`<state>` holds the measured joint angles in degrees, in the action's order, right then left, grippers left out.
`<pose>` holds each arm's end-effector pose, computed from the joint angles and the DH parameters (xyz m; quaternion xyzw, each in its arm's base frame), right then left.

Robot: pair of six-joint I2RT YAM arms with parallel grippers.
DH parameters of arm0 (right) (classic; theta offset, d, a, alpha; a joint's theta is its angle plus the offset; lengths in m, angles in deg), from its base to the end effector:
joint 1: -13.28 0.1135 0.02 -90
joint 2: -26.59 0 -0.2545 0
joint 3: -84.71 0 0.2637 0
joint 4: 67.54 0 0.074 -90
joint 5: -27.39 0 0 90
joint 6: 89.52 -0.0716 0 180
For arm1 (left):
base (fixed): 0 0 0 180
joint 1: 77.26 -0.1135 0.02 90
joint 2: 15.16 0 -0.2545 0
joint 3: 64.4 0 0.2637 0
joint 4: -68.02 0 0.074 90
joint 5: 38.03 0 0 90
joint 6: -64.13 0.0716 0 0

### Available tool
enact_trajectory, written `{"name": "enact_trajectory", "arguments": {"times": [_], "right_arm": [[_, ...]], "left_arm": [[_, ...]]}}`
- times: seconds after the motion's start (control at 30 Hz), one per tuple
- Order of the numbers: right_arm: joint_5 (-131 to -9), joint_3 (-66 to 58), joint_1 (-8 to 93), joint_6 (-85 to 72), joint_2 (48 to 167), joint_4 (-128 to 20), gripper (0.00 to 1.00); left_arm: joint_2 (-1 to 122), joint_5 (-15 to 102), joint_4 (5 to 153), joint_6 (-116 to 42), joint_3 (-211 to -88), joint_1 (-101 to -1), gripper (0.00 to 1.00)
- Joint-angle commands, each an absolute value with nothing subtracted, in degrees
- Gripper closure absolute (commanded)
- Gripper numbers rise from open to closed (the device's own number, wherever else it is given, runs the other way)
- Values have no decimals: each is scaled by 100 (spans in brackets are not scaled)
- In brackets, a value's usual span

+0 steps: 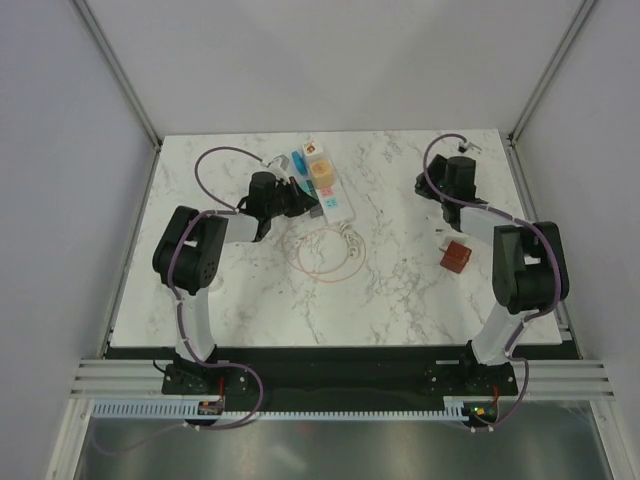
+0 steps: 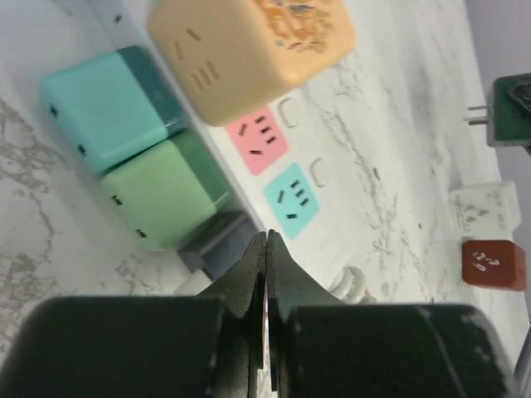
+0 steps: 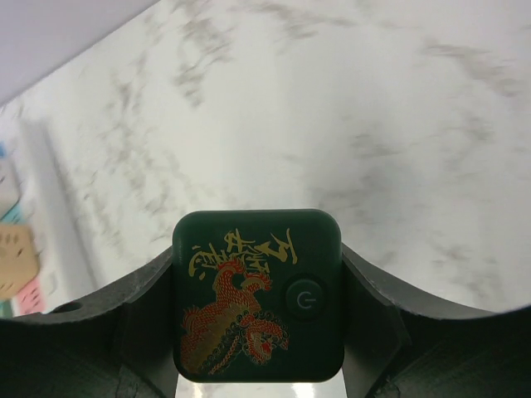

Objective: Pull the plug off the socket

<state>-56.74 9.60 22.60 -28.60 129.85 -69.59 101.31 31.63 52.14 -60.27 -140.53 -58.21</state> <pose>0.4367 0.0642 0.1729 0.1721 0.8302 0.1328 0.5134 0.4294 -0.1746 0.1122 -0.0158 0.8330 -0.3722 0.4091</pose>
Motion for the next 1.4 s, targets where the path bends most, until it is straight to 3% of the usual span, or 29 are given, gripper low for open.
{"name": "enact_trajectory", "arguments": {"times": [0.0,0.2,0.73,0.83,0.87,0.93,0.97,1.03,1.07,1.1,1.37], "right_arm": [[-6216,1319,1672,-3283,12617,-7996,100],[-7042,1381,924,-3608,13039,-8111,100],[-7781,872,502,-3696,13882,-7180,79],[-7668,792,493,-3617,13892,-6934,64],[-7650,784,493,-3574,13874,-6872,52],[-7562,775,493,-3529,13830,-6784,40],[-7396,775,493,-3503,13769,-6679,27],[-7202,766,493,-3424,13672,-6574,16],[-7062,749,493,-3389,13585,-6451,6],[-7008,748,493,-3336,13540,-6398,2],[-6035,801,563,-2932,12583,-5853,2]], "left_arm": [[9656,2728,4103,-5681,-13794,-5836,98],[9436,2508,3433,-5602,-13363,-5871,98],[9471,2507,3116,-5681,-13205,-5906,98],[9462,2551,3116,-5672,-13187,-5906,98],[9471,2543,3116,-5672,-13187,-5915,98],[9462,2560,3116,-5664,-13170,-5924,98],[9444,2560,3125,-5646,-13161,-5915,98],[9418,2604,3125,-5637,-13134,-5924,98],[9409,2622,3125,-5637,-13126,-5924,98],[9418,2630,3143,-5637,-13125,-5924,98],[9409,2639,3143,-5620,-13090,-5933,98]]}}
